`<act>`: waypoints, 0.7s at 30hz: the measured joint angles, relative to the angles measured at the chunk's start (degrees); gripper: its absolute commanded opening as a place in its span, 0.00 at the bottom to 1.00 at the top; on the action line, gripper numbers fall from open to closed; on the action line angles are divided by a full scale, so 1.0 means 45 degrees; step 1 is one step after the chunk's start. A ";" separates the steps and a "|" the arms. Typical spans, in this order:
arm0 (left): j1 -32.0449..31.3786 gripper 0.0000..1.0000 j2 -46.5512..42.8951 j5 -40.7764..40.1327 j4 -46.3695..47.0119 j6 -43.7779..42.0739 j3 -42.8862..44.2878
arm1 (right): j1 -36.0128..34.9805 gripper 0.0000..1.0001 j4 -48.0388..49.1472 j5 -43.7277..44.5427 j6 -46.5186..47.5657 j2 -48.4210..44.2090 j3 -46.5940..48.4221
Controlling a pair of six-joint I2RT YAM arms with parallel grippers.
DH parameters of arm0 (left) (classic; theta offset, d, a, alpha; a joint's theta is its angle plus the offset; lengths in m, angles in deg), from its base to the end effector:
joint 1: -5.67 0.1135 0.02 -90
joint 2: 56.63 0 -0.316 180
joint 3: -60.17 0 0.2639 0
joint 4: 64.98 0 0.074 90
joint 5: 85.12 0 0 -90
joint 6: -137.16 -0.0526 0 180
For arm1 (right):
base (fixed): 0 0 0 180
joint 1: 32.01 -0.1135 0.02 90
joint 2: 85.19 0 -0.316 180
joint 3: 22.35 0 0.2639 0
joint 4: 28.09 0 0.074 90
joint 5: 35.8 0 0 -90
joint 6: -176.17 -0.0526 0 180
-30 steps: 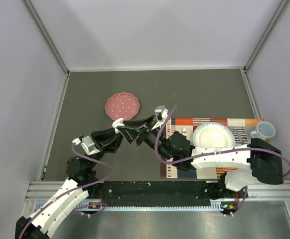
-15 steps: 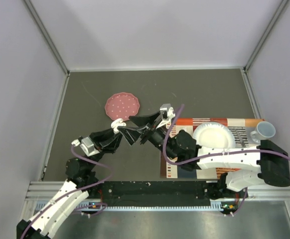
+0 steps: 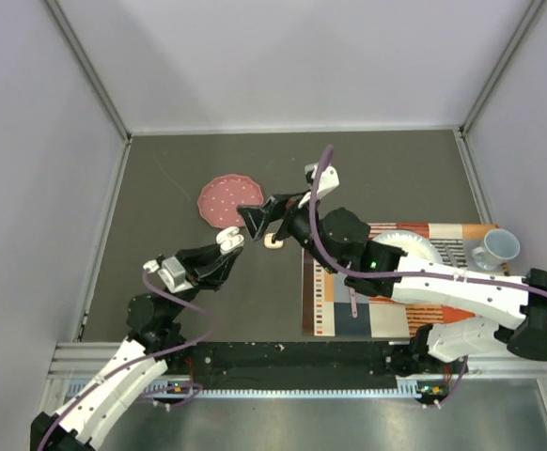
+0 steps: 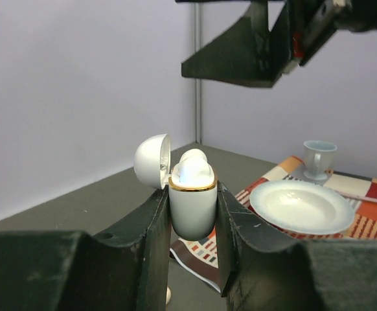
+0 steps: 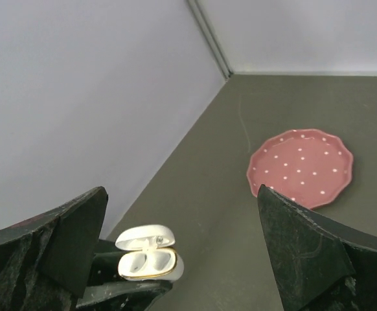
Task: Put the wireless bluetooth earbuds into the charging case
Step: Close the charging case with the earbuds.
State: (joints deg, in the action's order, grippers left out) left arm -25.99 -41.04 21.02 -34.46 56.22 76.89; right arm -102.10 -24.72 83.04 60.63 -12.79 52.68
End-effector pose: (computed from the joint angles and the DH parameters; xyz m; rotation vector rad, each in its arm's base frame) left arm 0.0651 -0.0573 0.2690 0.4630 0.9685 -0.7866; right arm 0.1286 0.2805 0.4394 -0.1720 1.5485 0.9742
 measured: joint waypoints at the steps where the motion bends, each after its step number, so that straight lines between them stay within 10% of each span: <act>1: 0.0000 0.00 0.0107 0.0170 0.0010 -0.0005 0.0005 | 0.0155 0.99 -0.0369 -0.0015 -0.0053 -0.0029 0.0204; 21: 0.0000 0.00 0.2900 0.4274 0.0991 0.0063 0.1030 | 0.1749 0.99 -0.5659 -0.2696 -0.2317 0.0908 0.1787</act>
State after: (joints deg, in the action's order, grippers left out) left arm -25.99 -27.99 40.25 -30.00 56.50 81.52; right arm -94.23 -50.18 70.91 50.20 -8.70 60.72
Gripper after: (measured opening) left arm 0.336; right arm 0.987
